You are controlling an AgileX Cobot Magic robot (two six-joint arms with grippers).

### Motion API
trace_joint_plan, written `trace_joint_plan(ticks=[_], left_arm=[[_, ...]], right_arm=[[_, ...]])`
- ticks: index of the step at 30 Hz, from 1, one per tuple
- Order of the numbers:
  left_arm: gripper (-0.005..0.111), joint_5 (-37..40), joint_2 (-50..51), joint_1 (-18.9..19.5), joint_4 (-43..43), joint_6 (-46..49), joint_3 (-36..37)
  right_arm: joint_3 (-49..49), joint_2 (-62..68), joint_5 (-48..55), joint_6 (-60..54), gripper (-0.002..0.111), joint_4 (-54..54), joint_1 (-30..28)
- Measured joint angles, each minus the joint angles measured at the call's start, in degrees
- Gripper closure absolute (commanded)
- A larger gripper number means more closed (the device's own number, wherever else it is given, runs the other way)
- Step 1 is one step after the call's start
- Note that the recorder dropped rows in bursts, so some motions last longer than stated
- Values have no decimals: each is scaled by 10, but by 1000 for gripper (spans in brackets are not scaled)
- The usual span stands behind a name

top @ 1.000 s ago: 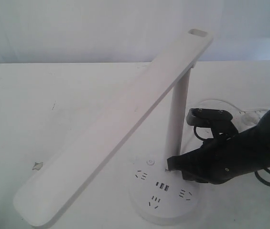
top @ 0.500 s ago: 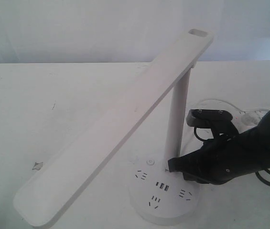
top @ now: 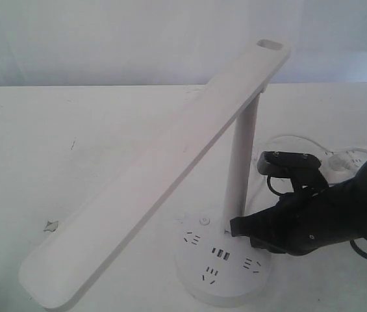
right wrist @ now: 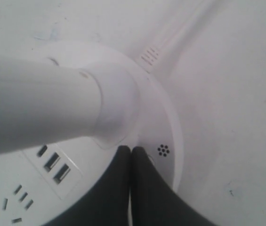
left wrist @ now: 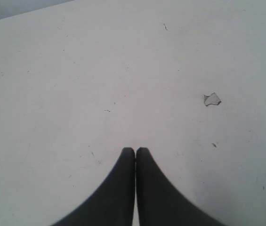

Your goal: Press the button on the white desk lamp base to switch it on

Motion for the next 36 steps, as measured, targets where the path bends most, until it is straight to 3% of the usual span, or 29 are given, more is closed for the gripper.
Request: trace_joint_plan(ticks=[23,36], left_arm=[[107,0,0,0,0,0,0],[107,0,0,0,0,0,0]], right_arm=[[-7,19,-2,-6,108,22,1],[12,-163,3,-9,108,-13,1]])
